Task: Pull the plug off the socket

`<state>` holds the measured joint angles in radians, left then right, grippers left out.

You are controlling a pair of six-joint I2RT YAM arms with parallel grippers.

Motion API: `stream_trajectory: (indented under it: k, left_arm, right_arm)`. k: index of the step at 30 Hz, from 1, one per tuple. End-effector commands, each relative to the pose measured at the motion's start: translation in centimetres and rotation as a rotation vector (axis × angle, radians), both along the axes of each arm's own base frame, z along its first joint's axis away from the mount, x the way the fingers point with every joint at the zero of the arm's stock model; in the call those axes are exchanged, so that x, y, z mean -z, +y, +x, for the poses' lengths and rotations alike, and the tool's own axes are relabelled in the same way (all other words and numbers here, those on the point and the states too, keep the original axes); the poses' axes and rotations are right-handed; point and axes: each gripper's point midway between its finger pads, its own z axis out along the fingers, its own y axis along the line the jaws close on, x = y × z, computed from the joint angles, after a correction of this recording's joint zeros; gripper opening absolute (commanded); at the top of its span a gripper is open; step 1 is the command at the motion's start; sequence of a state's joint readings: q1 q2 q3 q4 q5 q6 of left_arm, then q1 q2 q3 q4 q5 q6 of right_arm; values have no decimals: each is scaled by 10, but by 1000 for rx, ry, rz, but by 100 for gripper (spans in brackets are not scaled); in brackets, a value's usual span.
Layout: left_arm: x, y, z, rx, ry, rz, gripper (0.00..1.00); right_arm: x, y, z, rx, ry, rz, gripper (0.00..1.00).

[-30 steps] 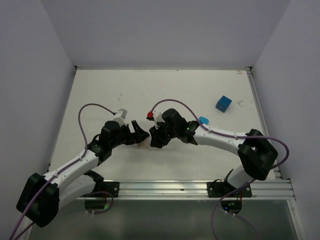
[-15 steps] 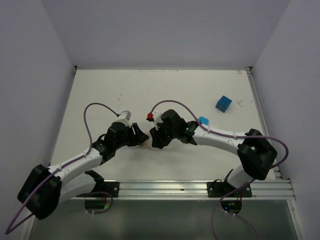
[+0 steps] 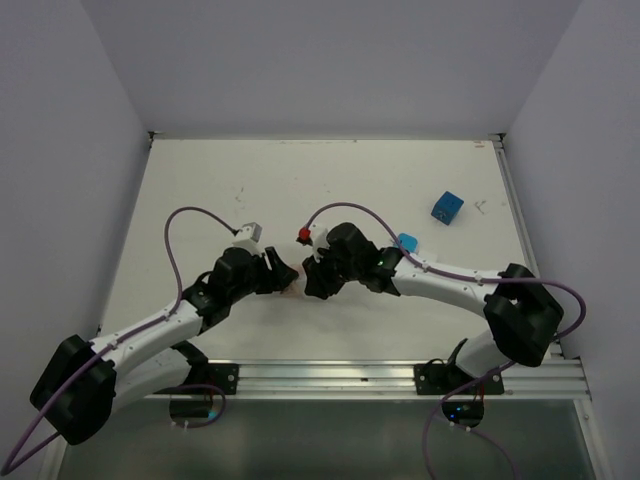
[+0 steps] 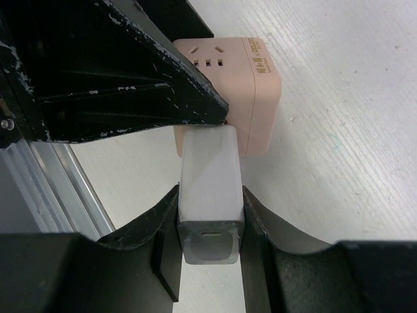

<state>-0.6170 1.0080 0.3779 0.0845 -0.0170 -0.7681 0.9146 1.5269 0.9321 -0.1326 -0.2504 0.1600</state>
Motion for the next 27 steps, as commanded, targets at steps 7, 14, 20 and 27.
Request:
stream_trajectory:
  k: [7, 14, 20, 27]
  left_arm:
    - [19, 50, 16, -194, -48, 186, 0]
    - [26, 60, 17, -219, -44, 247, 0]
    - [22, 65, 19, -236, -56, 270, 0]
    - [-30, 69, 29, -269, -147, 254, 0]
  right_arm:
    - [-30, -15, -10, 38, -23, 44, 0]
    - [-37, -23, -12, 59, -13, 22, 0]
    - [-40, -26, -15, 67, 1, 18, 0]
    - [-70, -34, -19, 91, -25, 69, 0]
